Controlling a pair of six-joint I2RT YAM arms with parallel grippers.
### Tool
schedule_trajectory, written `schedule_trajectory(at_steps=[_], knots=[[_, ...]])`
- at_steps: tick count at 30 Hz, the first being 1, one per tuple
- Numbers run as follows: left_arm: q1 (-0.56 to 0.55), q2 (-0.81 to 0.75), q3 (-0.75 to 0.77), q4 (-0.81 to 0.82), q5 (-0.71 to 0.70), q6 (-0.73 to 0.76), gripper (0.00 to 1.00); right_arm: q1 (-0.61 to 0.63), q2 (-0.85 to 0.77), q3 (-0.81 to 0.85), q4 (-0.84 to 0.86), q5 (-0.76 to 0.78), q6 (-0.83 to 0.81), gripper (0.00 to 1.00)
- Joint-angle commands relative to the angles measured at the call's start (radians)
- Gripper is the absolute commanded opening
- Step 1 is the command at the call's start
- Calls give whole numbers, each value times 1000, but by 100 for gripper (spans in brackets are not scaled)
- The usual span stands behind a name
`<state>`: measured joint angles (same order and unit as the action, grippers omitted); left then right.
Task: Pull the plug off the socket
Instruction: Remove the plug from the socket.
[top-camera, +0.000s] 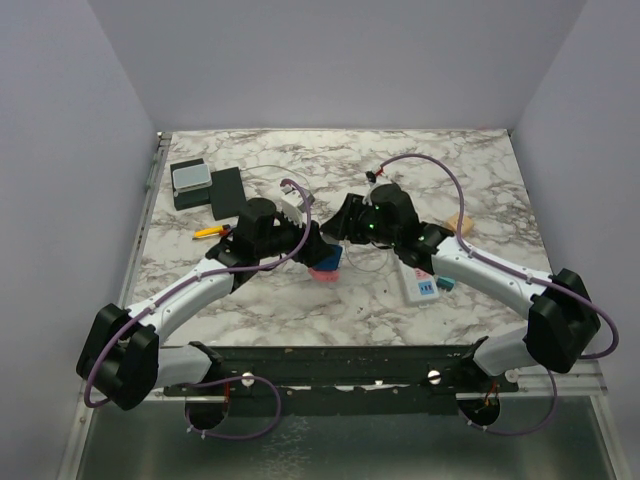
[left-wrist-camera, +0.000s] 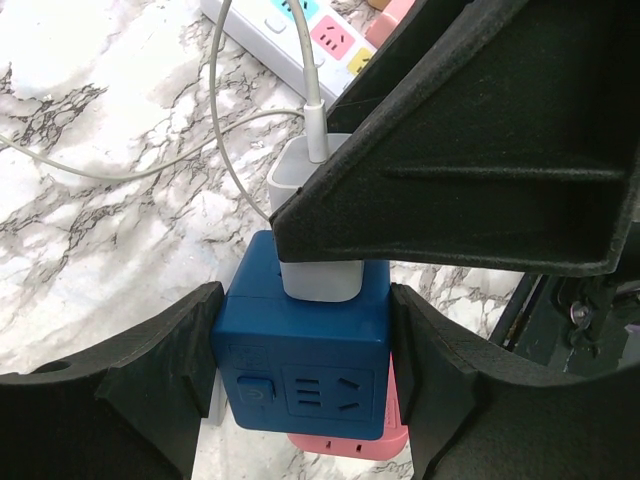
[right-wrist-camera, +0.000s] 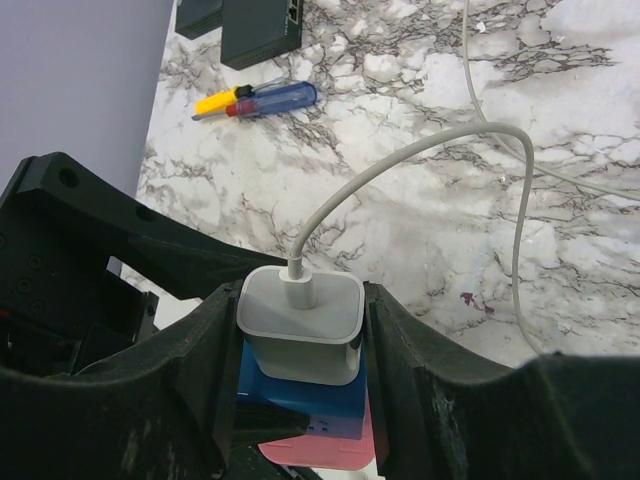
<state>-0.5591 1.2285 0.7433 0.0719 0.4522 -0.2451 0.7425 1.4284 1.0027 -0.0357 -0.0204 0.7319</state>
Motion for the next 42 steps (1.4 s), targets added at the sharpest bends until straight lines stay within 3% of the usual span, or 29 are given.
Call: schedule_trajectory(at_steps=[1,12,27,42], knots=[[-10,-48,-5,84,12,13,0,-39,-20,18,-63,-24,-20,1],[-25,-50,-2,82,14,18,0,-138,-6,9,-53,-147,-7,1],[-23,37,29,25,-89,-48,0,5,-116,-88,62,246,-14,1],[-44,13,27,9,-64,15,0,-34,-102,-31,-5,186,0,1]])
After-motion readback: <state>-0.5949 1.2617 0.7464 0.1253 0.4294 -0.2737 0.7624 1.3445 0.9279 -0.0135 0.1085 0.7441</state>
